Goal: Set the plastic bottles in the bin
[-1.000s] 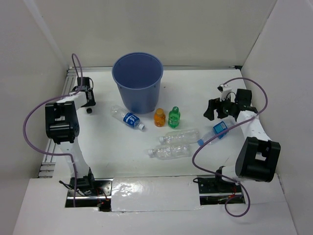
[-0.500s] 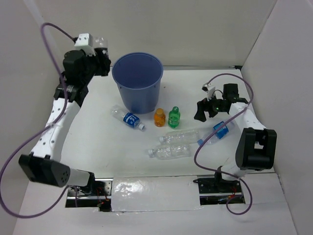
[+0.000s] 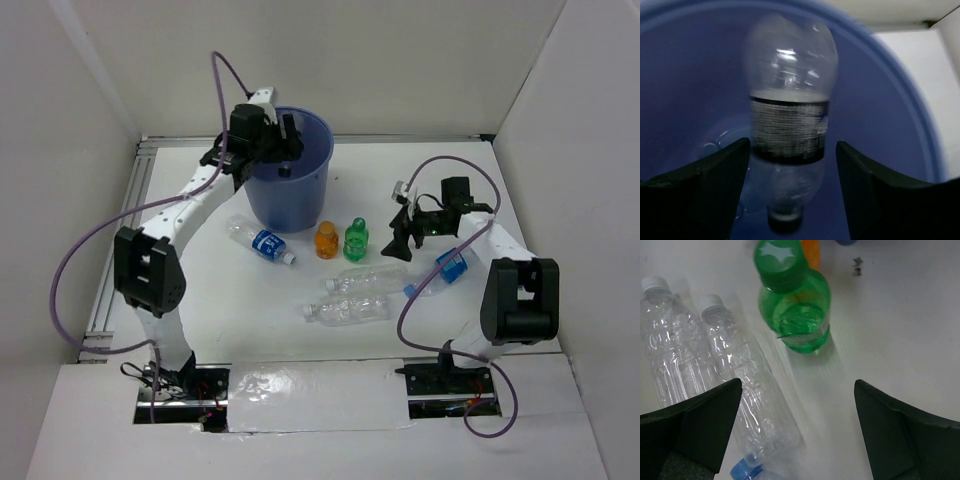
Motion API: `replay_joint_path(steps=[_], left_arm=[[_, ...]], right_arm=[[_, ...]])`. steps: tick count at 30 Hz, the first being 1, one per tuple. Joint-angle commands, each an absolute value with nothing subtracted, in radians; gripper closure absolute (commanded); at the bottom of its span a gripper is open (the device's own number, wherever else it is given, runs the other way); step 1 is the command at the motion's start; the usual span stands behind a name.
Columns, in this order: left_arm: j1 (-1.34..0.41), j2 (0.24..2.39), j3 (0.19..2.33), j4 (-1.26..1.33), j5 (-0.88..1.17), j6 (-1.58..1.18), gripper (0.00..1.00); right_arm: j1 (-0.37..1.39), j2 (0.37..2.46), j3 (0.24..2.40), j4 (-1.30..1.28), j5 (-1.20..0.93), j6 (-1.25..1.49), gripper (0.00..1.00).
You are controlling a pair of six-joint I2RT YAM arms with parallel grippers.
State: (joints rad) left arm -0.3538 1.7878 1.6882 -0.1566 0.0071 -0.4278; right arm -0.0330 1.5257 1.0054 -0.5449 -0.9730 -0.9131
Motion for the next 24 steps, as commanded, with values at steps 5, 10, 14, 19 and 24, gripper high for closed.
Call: replay_joint_path(steps=[5, 10, 14, 19, 24], left_arm=[[-0.391, 1.815, 1.917, -0.249, -0.106, -0.39, 0.05], [-0.41, 1.587, 1.805, -0.282, -0.173, -0.371, 0.0], [-0.451, 1.315, 1.553, -0.349, -0.285, -0.472, 0.02], [-0.486, 0.976, 1.116, -0.446, -0.377, -0.838, 0.03], [-0.468, 0.813, 0.75, -0.373, -0.33, -1.103, 0.02]], right_arm=[[0.081, 1.549, 1.002, -0.488, -1.055, -1.112, 0.0], [0.144, 1.626, 1.063, -0.434, -1.055, -1.089, 0.0], [0.182, 1.681, 1.095, -0.382, -1.042, -1.051, 0.0], [0.207, 1.736, 1.118, -0.258, -1.009, -0.95, 0.0], [0.238, 1.813, 1.215, -0.31, -1.009, -0.95, 0.06]])
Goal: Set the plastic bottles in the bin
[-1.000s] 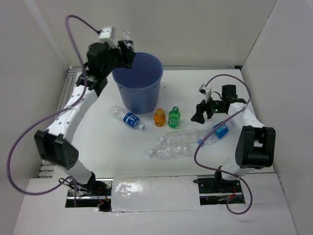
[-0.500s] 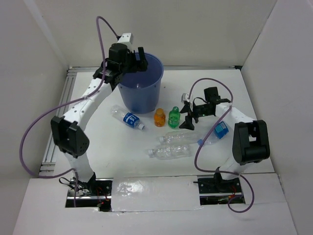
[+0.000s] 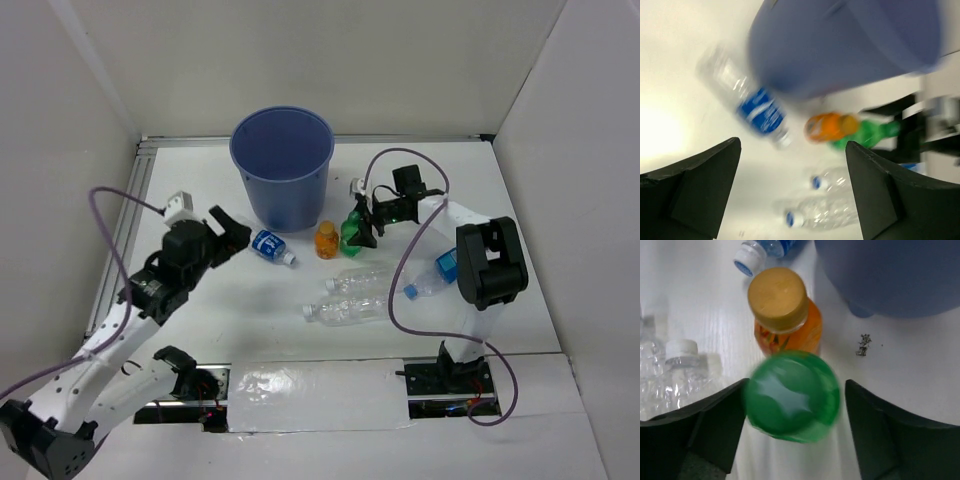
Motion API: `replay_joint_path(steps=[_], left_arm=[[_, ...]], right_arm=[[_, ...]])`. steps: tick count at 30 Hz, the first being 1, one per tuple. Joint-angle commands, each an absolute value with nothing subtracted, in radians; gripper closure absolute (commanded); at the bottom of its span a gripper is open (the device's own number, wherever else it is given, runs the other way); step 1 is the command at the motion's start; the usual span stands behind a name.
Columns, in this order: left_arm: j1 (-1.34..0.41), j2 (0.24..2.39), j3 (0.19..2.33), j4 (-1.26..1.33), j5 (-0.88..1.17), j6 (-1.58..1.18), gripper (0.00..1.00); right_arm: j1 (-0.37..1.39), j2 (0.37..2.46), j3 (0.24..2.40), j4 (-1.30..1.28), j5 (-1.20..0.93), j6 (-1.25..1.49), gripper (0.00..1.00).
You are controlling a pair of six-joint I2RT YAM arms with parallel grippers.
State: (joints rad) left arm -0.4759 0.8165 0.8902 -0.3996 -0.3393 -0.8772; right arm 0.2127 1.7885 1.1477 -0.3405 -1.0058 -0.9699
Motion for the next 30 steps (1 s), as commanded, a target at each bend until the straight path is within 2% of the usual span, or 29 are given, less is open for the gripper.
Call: replay_joint_path(steps=[1, 4, 5, 9, 10, 14, 18, 23, 27, 30], left_arm=[[-0.459, 0.825, 0.708, -0.332, -0.321, -1.164, 0.02], [-0.428, 0.902, 0.707, -0.318, -0.27, -1.263, 0.0], [-0.414, 0.97, 0.721, -0.307, -0.244, -1.276, 0.0], [-0.353, 1.136, 0.779, -0.282, -0.155, -1.324, 0.0], [-0.339, 1.162, 0.779, -0.258, -0.137, -1.324, 0.0], [-0.316, 1.278, 0.79, -0.157, -0.1, -1.348, 0.0], [-0.307, 1.434, 0.891, -0.202, -0.08, -1.335, 0.0], [-0.298, 1.555, 0.919, -0.186, -0.08, -1.312, 0.0], [-0.298, 1.623, 0.93, -0.176, -0.08, -1.299, 0.0], [-0.298, 1.661, 0.93, -0.155, -0.092, -1.299, 0.02]], right_arm=[[0.25, 1.827, 1.241, -0.33, -1.009, -0.95, 0.21], [0.25, 1.818, 1.278, -0.469, -1.009, -1.021, 0.51], [0.221, 1.803, 1.278, -0.504, -1.009, -1.044, 0.65], [0.16, 1.673, 1.307, -0.705, -1.02, -1.149, 0.86], [0.144, 1.649, 1.324, -0.722, -1.02, -1.149, 0.88], [0.094, 1.579, 1.498, -0.761, -1.093, -1.053, 0.89], [0.127, 1.56, 1.708, -0.511, -1.124, -0.769, 0.89], [0.23, 1.704, 1.971, -0.255, -1.074, -0.505, 0.84], [0.331, 1.88, 2.239, -0.228, -1.025, -0.449, 0.83], [0.397, 2.014, 2.339, -0.229, -0.982, -0.394, 0.71]])
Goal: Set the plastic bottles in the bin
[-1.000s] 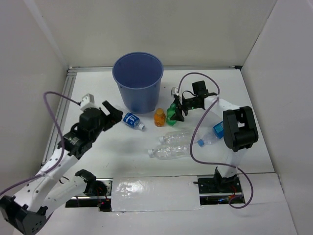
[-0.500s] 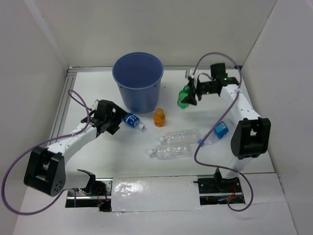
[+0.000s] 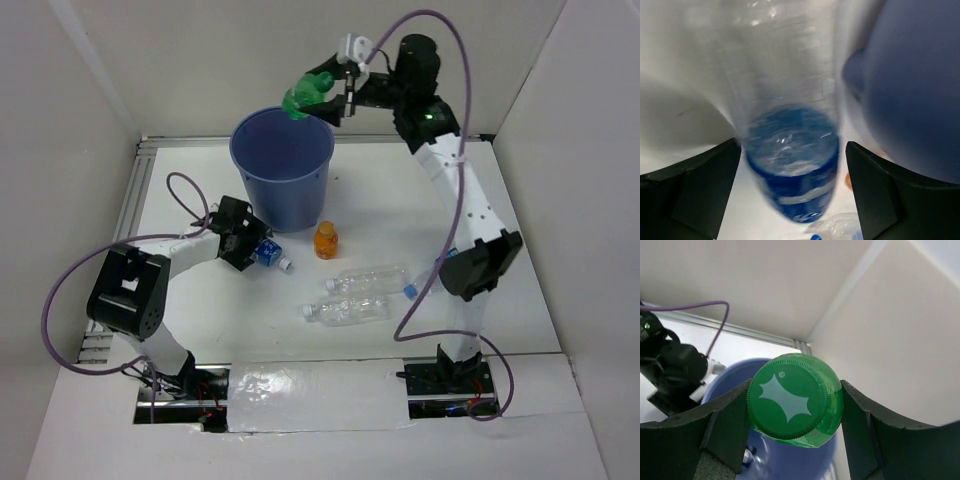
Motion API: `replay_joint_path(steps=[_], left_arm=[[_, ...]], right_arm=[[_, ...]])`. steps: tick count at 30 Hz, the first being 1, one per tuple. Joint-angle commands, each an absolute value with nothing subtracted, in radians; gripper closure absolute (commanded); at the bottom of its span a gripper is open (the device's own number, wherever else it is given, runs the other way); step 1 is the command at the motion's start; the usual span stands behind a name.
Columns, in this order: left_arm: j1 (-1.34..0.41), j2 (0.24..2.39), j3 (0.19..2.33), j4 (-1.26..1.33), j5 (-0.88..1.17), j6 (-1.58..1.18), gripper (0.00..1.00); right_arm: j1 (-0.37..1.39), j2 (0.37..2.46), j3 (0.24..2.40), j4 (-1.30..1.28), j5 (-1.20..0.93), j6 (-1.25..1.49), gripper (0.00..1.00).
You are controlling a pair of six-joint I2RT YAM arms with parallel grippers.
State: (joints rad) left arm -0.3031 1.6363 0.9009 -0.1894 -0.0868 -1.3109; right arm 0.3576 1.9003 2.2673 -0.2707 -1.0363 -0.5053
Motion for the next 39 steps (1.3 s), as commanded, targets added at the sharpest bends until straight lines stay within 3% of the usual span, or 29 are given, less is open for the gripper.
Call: replay_joint_path(steps=[1, 2, 4, 6, 11, 14, 15, 18, 19, 20, 21, 22, 24, 26, 28, 29, 32, 35, 39], left_arm=[[-0.298, 1.661, 0.919, -0.155, -0.092, -1.299, 0.03], [-0.298, 1.684, 0.919, -0.155, -0.103, -1.299, 0.03], [-0.307, 1.694, 0.928, -0.172, -0.118, -1.29, 0.08], [-0.307, 1.709, 0.928, -0.182, -0.13, -1.279, 0.15], [-0.307, 1.658, 0.87, -0.193, -0.15, -1.235, 0.43], [-0.307, 1.585, 0.825, -0.215, -0.172, -1.181, 0.7], [-0.307, 1.557, 0.816, -0.247, -0.184, -1.164, 0.84], [-0.307, 1.354, 0.793, -0.31, -0.208, -1.12, 0.98], [-0.325, 1.283, 0.784, -0.343, -0.237, -1.106, 1.0], [-0.339, 1.211, 0.784, -0.354, -0.251, -1.054, 1.0], [-0.366, 1.077, 0.81, -0.365, -0.262, -1.027, 1.0], [-0.377, 1.016, 0.828, -0.365, -0.271, -0.997, 1.0], [-0.39, 0.924, 0.888, -0.333, -0.272, -0.901, 1.0], [-0.39, 0.858, 0.931, -0.231, -0.272, -0.838, 1.0], [-0.39, 0.868, 1.006, -0.161, -0.272, -0.815, 1.0], [-0.39, 0.915, 1.035, -0.134, -0.272, -0.793, 1.0], [-0.39, 1.07, 1.149, -0.009, -0.316, -0.741, 0.99], [-0.399, 1.202, 1.255, 0.103, -0.354, -0.681, 0.97], [-0.417, 1.457, 1.446, 0.129, -0.431, -0.618, 0.85]], right_arm=[[0.406, 2.04, 2.339, -0.229, -0.97, -0.382, 0.64], [0.419, 2.077, 2.35, -0.229, -0.95, -0.371, 0.4], [0.419, 2.086, 2.33, -0.229, -0.933, -0.371, 0.24], [0.419, 2.086, 2.306, -0.219, -0.924, -0.33, 0.0], [0.375, 2.031, 2.278, -0.21, -0.902, -0.252, 0.0], [0.333, 1.956, 2.221, -0.222, -0.838, -0.192, 0.0], [0.319, 1.91, 2.203, -0.253, -0.816, -0.192, 0.0], [0.244, 1.817, 2.1, -0.343, -0.724, -0.179, 0.0], [0.22, 1.798, 2.074, -0.38, -0.685, -0.179, 0.07], [0.195, 1.784, 2.022, -0.421, -0.684, -0.196, 0.22], [0.136, 1.77, 1.993, -0.467, -0.684, -0.213, 0.4], [0.109, 1.746, 1.961, -0.554, -0.67, -0.242, 0.72], [0.029, 1.736, 1.847, -0.639, -0.628, -0.279, 0.91], [-0.018, 1.71, 1.737, -0.753, -0.603, -0.313, 0.92], [-0.104, 1.7, 1.672, -0.837, -0.603, -0.325, 0.76], [-0.13, 1.689, 1.617, -0.863, -0.63, -0.325, 0.52], [-0.213, 1.666, 1.524, -0.911, -0.598, -0.313, 0.22], [-0.288, 1.666, 1.473, -0.936, -0.545, -0.285, 0.13], [-0.406, 1.7, 1.436, -0.977, -0.545, -0.236, 0.02]])
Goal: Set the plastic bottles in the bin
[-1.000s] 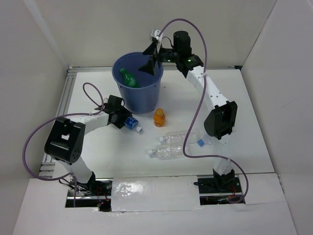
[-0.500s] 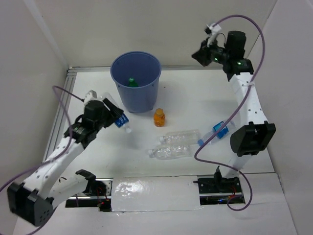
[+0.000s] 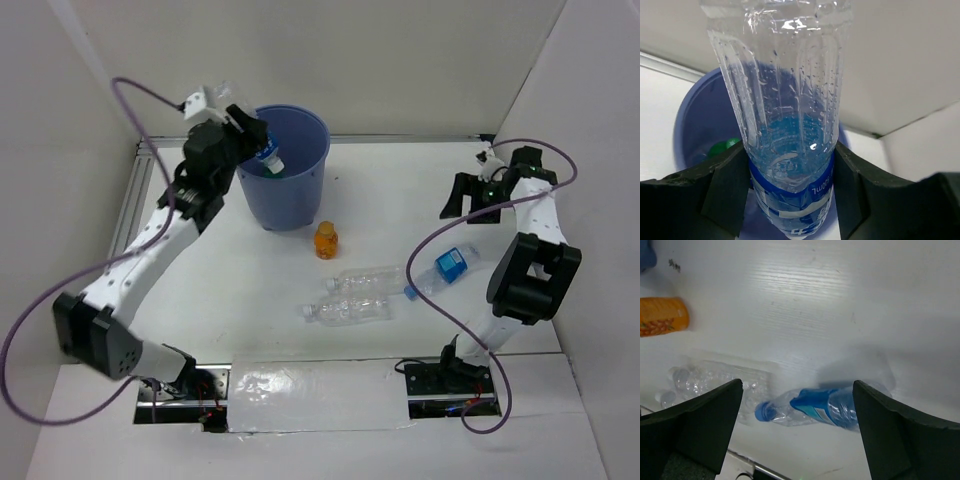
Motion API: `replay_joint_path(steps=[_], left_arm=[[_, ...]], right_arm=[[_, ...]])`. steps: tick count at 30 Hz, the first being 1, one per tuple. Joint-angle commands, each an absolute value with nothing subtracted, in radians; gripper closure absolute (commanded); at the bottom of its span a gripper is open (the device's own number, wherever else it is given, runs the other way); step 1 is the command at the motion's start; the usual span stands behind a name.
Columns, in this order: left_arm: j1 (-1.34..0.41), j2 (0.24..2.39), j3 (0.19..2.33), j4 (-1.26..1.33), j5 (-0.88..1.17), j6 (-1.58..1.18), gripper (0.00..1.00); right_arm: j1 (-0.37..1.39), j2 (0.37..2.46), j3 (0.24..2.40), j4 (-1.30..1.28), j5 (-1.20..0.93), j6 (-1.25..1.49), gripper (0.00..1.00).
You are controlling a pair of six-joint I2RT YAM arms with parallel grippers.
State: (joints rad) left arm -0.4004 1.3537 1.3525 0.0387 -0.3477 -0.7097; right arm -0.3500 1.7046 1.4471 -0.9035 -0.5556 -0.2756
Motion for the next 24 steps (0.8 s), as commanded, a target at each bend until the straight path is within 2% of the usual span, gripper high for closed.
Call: replay_joint_path(steps=[1, 4, 5, 6, 10, 15, 19, 24], left_arm=[[-0.417, 1.489, 1.472, 0.118, -0.446, -0.606, 0.82], [-0.417, 1.584, 1.543, 0.107, -0.505, -0.551, 0.63], [-0.417, 1.601, 1.554, 0.107, -0.52, -0.522, 0.53], [-0.417, 1.62, 1.572, 0.088, -0.52, -0.512, 0.34], [-0.417, 1.667, 1.626, 0.055, -0.505, -0.457, 0.04], [-0.452, 1.612, 1.617, 0.098, -0.442, -0.368, 0.0], [-0.546, 1.501, 1.55, 0.159, -0.345, -0.142, 0.0], [-0.691, 1.286, 1.3, 0.127, -0.181, -0.054, 0.02]], right_arm=[[-0.425, 1.709, 1.436, -0.986, -0.545, -0.236, 0.02], [-0.463, 1.739, 1.413, -1.009, -0.512, -0.213, 0.01], [-0.463, 1.753, 1.413, -1.02, -0.479, -0.213, 0.01], [-0.463, 1.762, 1.404, -1.02, -0.465, -0.203, 0.01], [-0.472, 1.819, 1.379, -1.04, -0.451, -0.183, 0.01], [-0.482, 1.89, 1.355, -1.049, -0.474, -0.152, 0.01], [-0.491, 1.942, 1.345, -1.04, -0.5, -0.117, 0.01], [-0.491, 1.997, 1.345, -1.041, -0.531, -0.106, 0.02]])
